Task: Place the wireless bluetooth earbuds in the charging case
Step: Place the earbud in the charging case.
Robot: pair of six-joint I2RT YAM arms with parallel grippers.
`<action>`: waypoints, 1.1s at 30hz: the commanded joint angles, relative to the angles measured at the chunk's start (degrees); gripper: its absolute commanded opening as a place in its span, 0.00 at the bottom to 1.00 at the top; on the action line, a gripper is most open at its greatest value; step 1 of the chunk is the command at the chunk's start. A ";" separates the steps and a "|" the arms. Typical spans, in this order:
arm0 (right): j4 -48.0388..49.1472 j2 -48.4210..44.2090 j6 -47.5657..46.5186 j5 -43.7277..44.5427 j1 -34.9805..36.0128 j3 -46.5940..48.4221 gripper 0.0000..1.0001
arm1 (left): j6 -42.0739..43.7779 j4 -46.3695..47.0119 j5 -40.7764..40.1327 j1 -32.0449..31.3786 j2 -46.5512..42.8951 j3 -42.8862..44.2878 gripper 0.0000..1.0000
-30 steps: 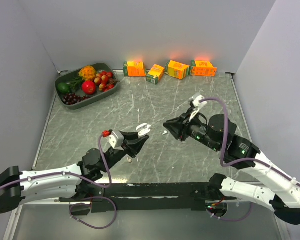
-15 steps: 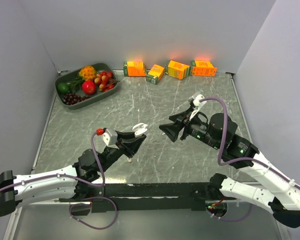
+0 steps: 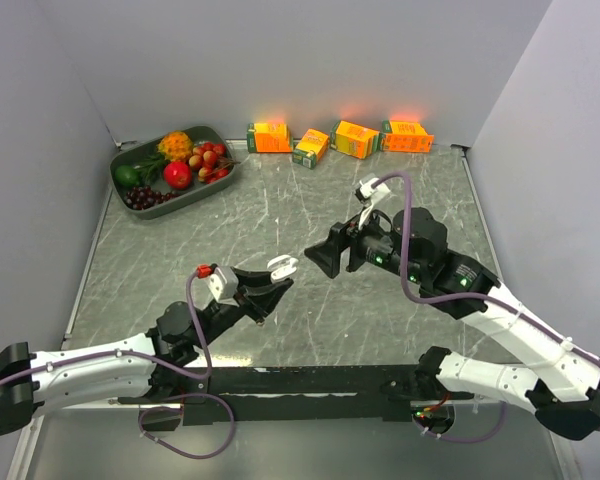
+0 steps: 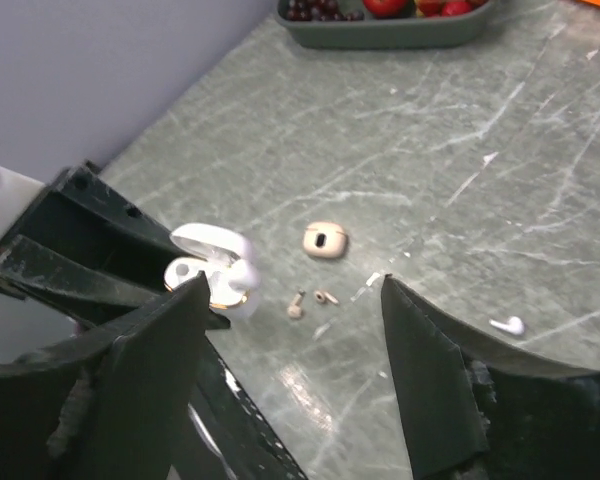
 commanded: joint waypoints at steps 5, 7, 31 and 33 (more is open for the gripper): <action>-0.05 -2.15 0.51 -3.99 -0.39 0.40 0.99 | 1.71 4.94 2.50 0.12 0.09 0.31 0.01; -0.58 -1.62 0.69 -2.68 -0.30 -0.04 0.98 | 1.63 5.03 3.73 0.21 0.70 0.83 0.01; -7.87 1.81 0.16 3.83 0.40 -0.21 0.74 | 3.47 6.79 9.01 0.21 3.60 2.07 0.01; -8.22 2.07 0.25 3.92 0.84 -0.21 0.73 | 3.47 6.97 8.65 0.21 3.60 1.98 0.01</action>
